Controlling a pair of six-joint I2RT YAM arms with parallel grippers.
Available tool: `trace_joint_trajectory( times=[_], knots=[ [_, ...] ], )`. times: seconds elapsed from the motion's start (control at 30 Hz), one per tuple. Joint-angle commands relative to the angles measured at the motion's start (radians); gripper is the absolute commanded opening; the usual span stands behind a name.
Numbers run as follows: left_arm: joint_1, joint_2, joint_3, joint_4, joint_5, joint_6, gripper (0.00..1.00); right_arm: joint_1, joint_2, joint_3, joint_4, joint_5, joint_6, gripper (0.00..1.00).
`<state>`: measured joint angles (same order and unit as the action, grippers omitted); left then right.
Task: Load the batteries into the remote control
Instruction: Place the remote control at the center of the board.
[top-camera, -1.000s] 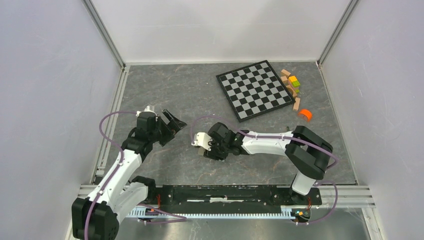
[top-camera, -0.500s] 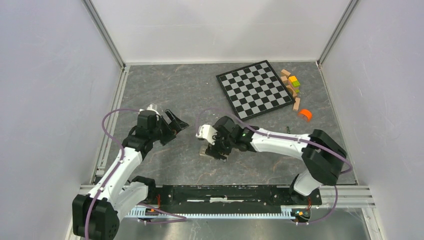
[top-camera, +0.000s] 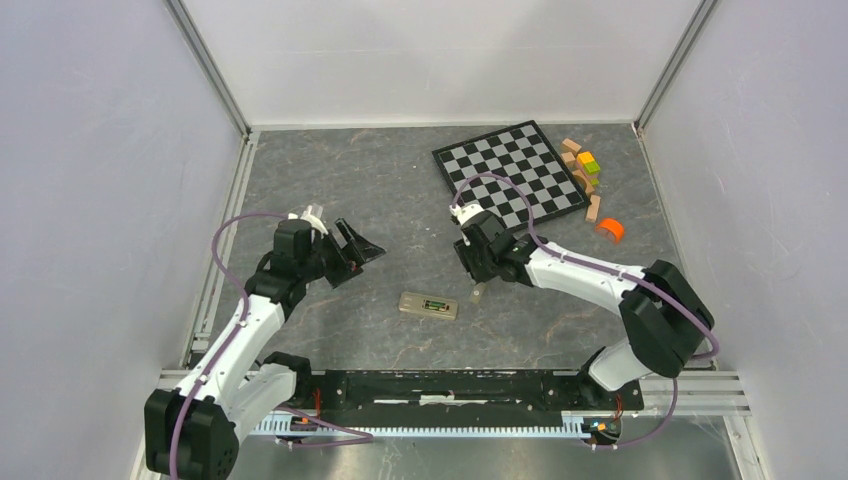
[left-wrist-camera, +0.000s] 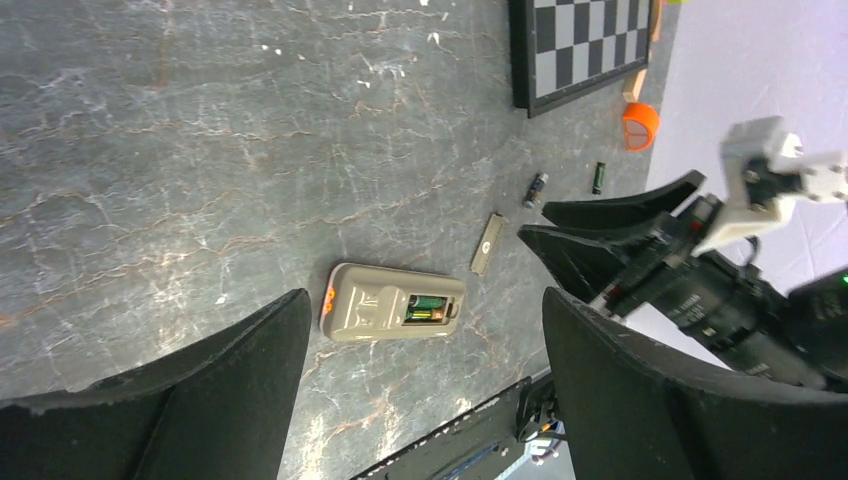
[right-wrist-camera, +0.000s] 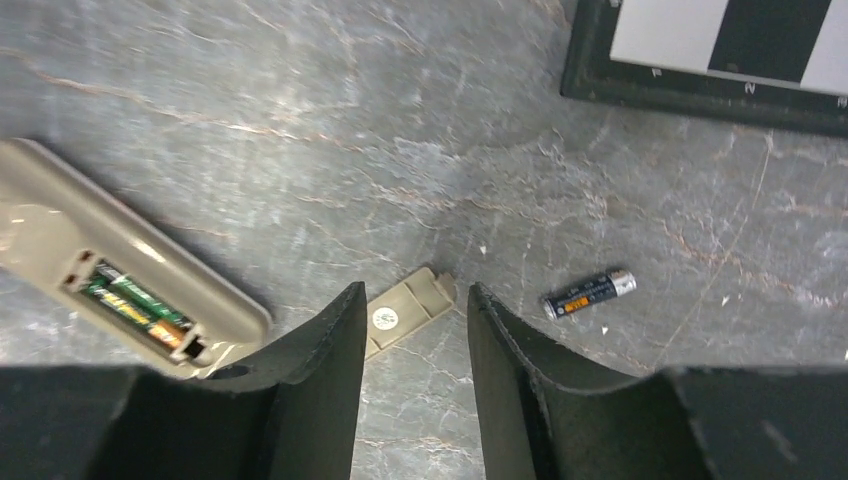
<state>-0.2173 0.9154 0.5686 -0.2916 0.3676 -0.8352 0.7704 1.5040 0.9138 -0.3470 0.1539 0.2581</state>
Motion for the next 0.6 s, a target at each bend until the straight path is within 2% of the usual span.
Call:
trace_joint_trajectory(
  times=[0.0, 0.1, 0.37, 0.57],
  knots=[
    [0.006, -0.004, -0.006, 0.057, 0.089, 0.045, 0.90, -0.001, 0.035, -0.004, -0.027, 0.106, 0.029, 0.46],
    [0.006, -0.003, -0.010, 0.057, 0.097, 0.048, 0.89, -0.013, 0.056, -0.003, -0.022, 0.106, -0.010, 0.45],
    [0.006, 0.011, -0.014, 0.066, 0.111, 0.051, 0.85, -0.036, 0.103, 0.000, -0.021, 0.015, -0.101, 0.31],
    [0.006, 0.028, -0.016, 0.075, 0.119, 0.050, 0.83, -0.043, 0.112, -0.001, -0.018, -0.008, -0.128, 0.30]
  ],
)
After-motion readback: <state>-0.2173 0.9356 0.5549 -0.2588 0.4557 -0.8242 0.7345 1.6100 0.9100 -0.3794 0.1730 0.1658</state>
